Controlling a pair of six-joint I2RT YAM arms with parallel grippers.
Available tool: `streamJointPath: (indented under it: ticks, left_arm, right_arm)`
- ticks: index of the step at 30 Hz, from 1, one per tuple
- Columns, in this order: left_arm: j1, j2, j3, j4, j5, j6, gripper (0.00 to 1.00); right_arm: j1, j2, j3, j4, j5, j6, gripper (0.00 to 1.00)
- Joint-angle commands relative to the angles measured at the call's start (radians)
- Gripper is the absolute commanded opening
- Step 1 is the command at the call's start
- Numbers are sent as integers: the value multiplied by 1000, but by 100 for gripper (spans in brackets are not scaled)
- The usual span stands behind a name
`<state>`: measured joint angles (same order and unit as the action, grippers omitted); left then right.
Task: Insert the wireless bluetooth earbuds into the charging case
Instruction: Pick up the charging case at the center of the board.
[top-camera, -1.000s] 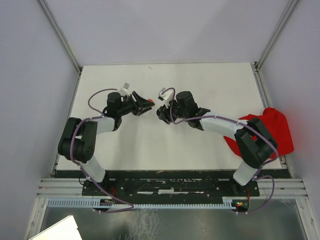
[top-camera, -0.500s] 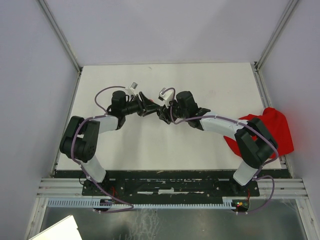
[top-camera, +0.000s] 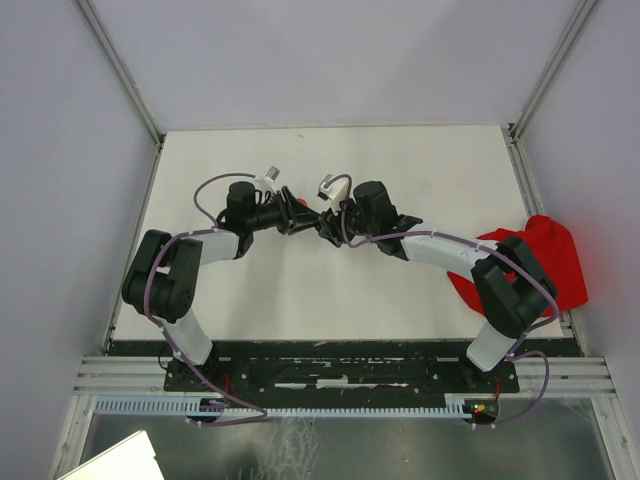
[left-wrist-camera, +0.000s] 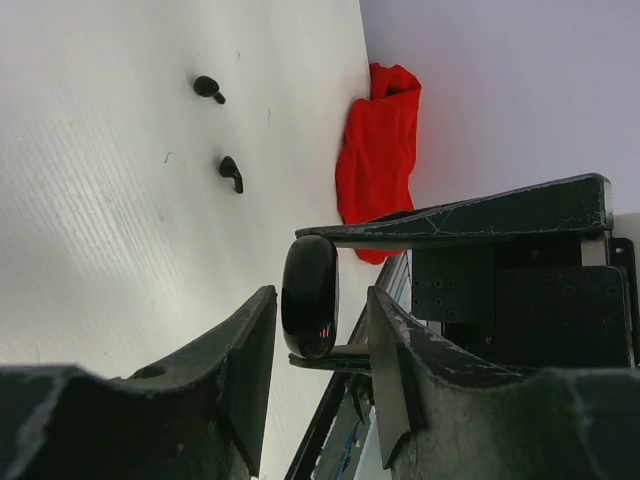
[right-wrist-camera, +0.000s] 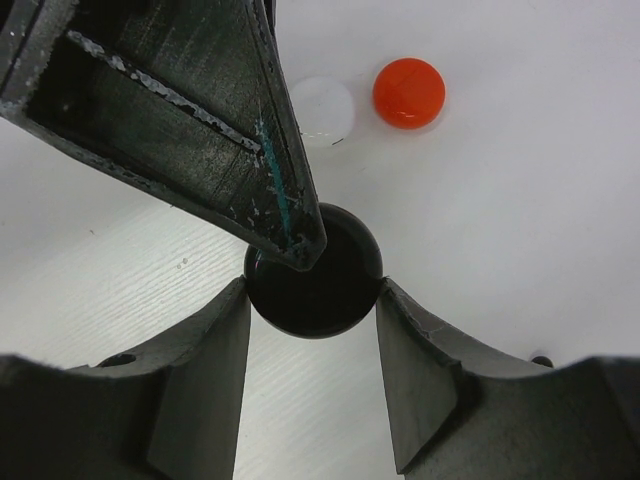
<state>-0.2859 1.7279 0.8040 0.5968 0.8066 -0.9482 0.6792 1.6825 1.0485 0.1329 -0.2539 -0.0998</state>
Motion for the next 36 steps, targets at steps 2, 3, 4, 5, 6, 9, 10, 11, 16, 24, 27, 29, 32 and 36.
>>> streamJointPath:
  ticks: [2,3,4,5,6,9,10,11,16,24,27,29,32,36]
  left_arm:
    - [-9,6,39,17,27,72,44]
    - [-9,6,40,17,27,73,42]
    - [-10,7,40,17,28,73,40]
    - [-10,7,41,17,28,74,39]
    - [-10,8,41,17,28,74,37]
    - [-10,9,39,18,27,75,34]
    - [-10,11,39,19,25,75,32]
    - [-10,12,39,19,25,75,30]
    - [-10,14,40,31,25,70,4]
    - [-10,9,3,145,-17,-18,3]
    - [-10,8,-5,183,-24,-45,3]
    - [-11,6,-8,192,-29,-54,3]
    - [-13,-2,-9,197,-37,-60,3]
    - [-20,-4,-10,207,-45,-70,3]
  right_arm:
    - [-4,-47,-2,18,1,-9,27]
    - [-4,-46,-1,17,1,-9,27]
    - [-4,-45,-1,19,1,-9,27]
    - [-3,-45,-1,18,1,-9,27]
    - [-4,-44,-2,18,1,-9,27]
    - [-4,-44,-1,20,1,-9,27]
    - [-5,-43,-2,19,1,-9,27]
    - [-5,-44,-2,20,1,-8,27]
    - [-6,-42,-1,20,5,-2,36]
    - [-68,-141,-39,74,55,141,94]
    - [-99,-198,-43,55,143,208,100]
    - [-110,-215,-25,1,194,234,100]
    - [-113,-213,16,-81,221,246,99]
    - [-112,-200,18,-90,186,263,100]
